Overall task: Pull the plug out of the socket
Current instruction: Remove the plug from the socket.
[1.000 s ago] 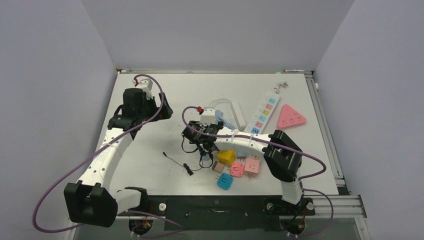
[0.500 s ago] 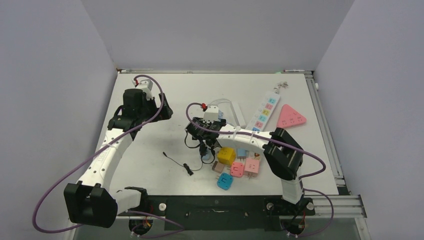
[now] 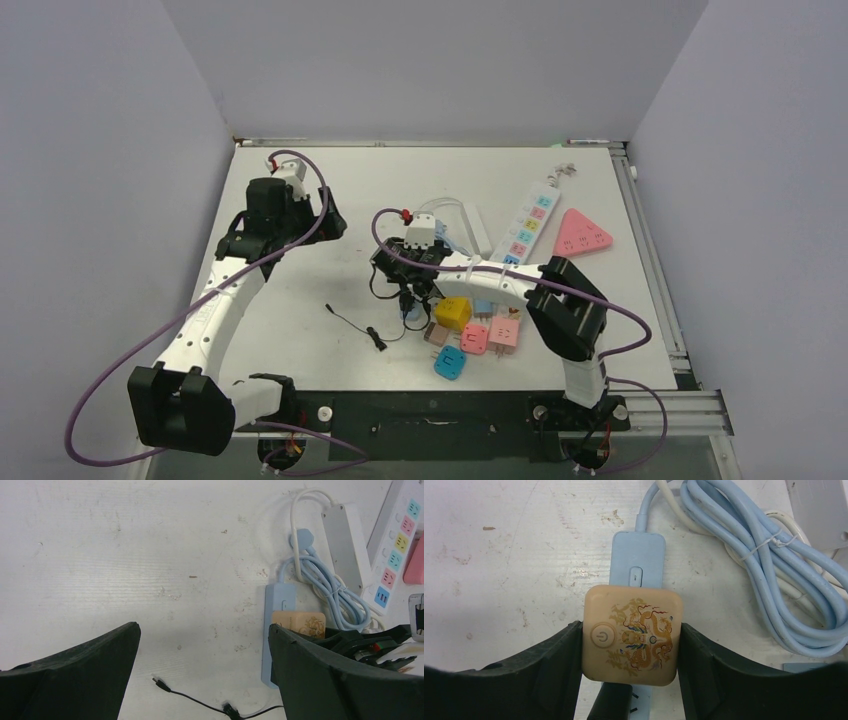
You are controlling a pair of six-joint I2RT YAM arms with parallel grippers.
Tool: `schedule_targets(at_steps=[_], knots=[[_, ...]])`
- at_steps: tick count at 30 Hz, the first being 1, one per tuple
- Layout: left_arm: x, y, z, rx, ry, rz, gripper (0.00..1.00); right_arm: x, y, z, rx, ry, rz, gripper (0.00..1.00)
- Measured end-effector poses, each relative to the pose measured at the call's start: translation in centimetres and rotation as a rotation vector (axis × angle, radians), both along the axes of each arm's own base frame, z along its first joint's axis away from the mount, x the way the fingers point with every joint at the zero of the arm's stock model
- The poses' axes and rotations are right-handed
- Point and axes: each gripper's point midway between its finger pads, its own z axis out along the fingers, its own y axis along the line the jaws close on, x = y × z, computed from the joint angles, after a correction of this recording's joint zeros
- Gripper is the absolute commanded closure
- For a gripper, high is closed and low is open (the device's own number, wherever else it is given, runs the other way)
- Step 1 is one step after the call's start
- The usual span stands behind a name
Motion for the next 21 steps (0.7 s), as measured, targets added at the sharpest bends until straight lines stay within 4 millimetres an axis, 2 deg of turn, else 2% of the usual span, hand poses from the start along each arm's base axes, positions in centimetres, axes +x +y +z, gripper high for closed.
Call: schedule_targets(at_steps=[5,12,17,21], knots=[[-0.1,-0.4,0.0,-0.016,0.004,-0.018,0.03,-0.2,-0.2,0.1,0.023,-0.011,0.001,0.94],[-0.5,-2.2,0.0,-0.099,0.005,-0.086,0.03,-1.8,-2.4,0.9,0.157,-0.016,0.028,0.95],[-0.9,-4.8,0.5,-0.225,-0.010,-0.186,0.02,-2.0,-4.9,3.5,0.337,-0.065,0.034,0.95],[-2.2,-6.9,-0.3,-0.345,0.009,-0.264,0.01,-1.5,-6.0,5.5,0.424,-0.126,0.022,0.95]])
